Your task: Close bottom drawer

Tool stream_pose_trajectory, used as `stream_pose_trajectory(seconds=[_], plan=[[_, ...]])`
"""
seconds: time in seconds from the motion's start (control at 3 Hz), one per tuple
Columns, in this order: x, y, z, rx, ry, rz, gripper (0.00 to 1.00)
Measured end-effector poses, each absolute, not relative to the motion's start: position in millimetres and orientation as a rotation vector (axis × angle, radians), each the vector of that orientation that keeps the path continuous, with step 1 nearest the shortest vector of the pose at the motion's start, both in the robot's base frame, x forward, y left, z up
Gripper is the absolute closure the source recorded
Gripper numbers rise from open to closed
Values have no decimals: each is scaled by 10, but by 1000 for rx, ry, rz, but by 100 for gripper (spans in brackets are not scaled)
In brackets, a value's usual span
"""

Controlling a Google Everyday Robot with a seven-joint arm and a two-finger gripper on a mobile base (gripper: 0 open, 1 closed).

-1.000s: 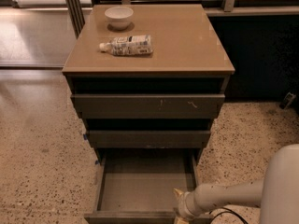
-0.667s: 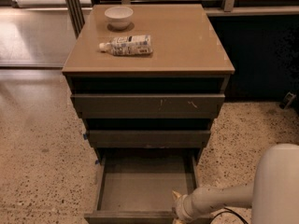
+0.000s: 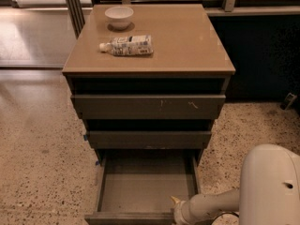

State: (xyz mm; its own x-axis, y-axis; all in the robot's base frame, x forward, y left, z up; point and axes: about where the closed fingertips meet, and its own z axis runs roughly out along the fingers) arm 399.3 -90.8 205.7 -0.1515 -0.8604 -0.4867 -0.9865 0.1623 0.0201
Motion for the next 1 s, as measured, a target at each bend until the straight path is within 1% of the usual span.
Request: stream_pose_trajectory(seconds=[0.67, 1.0], plan=[[4006, -869, 1713, -1710, 2103, 521, 0], [4005, -868, 1712, -1710, 2103, 521, 0]])
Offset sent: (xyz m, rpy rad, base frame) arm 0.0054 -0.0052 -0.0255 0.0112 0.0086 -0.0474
